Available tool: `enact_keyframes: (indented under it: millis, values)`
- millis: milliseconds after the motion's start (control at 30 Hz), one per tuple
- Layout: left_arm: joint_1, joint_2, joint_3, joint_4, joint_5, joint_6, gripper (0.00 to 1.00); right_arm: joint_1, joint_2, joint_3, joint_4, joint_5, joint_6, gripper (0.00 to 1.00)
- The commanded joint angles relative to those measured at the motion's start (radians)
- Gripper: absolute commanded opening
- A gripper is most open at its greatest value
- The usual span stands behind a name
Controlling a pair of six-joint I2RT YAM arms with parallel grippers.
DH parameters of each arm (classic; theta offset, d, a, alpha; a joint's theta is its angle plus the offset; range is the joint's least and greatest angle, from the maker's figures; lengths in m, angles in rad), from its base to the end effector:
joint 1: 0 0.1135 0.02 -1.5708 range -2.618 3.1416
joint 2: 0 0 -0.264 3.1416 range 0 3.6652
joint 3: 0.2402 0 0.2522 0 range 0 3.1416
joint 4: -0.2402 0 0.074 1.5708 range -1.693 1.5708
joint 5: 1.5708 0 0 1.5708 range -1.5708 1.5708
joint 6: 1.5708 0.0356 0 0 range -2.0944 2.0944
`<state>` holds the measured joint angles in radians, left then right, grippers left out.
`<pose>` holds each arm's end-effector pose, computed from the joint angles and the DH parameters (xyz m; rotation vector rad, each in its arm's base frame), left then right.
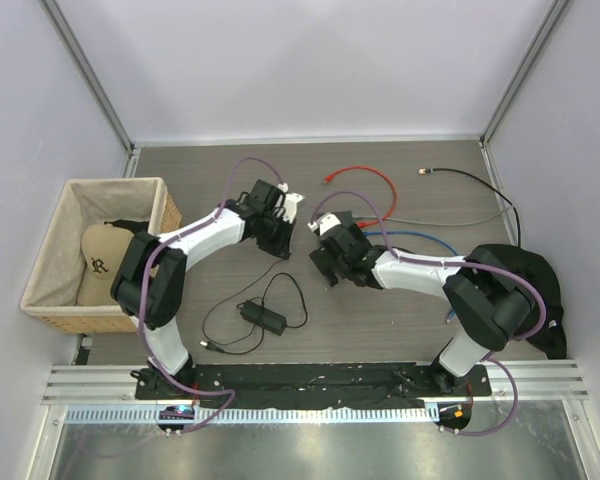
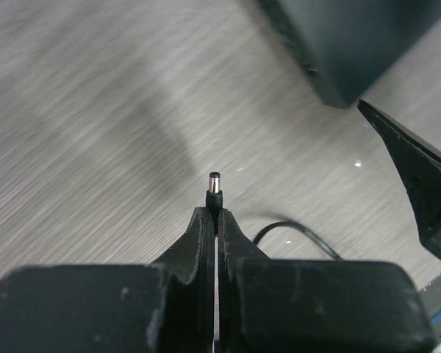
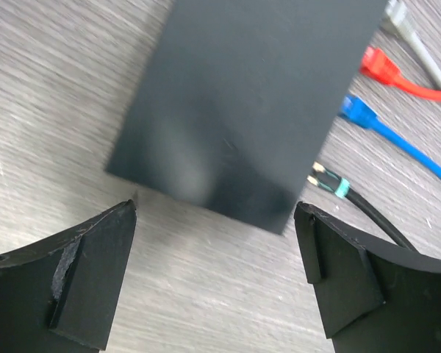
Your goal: Insert the plug into the switch port
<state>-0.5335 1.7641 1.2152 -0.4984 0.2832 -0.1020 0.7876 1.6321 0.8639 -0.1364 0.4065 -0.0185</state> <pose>0.3093 -0.1942 0.2023 0.6717 2.5882 -0.5855 0.2357 0.2168 0.1661 -0.7762 2.2525 -0.1456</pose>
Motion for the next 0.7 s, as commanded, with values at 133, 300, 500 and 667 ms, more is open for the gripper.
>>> enact_keyframes:
  millis: [133, 300, 500, 667]
  values:
    - [-0.071, 0.092, 0.095, -0.014, 0.093, 0.084, 0.0, -0.059, -0.141, -0.069, -0.015, -0.043, 0.069, 0.96]
    - [-0.092, 0.152, 0.127, -0.009, 0.096, 0.099, 0.0, -0.141, -0.181, -0.086, -0.012, -0.121, 0.121, 0.96]
    - [-0.106, 0.193, 0.168, -0.011, 0.099, 0.163, 0.0, -0.284, -0.262, -0.134, 0.061, -0.374, 0.297, 0.95]
    - [-0.117, 0.21, 0.199, -0.014, 0.102, 0.208, 0.0, -0.378, -0.259, -0.158, 0.13, -0.533, 0.42, 0.93]
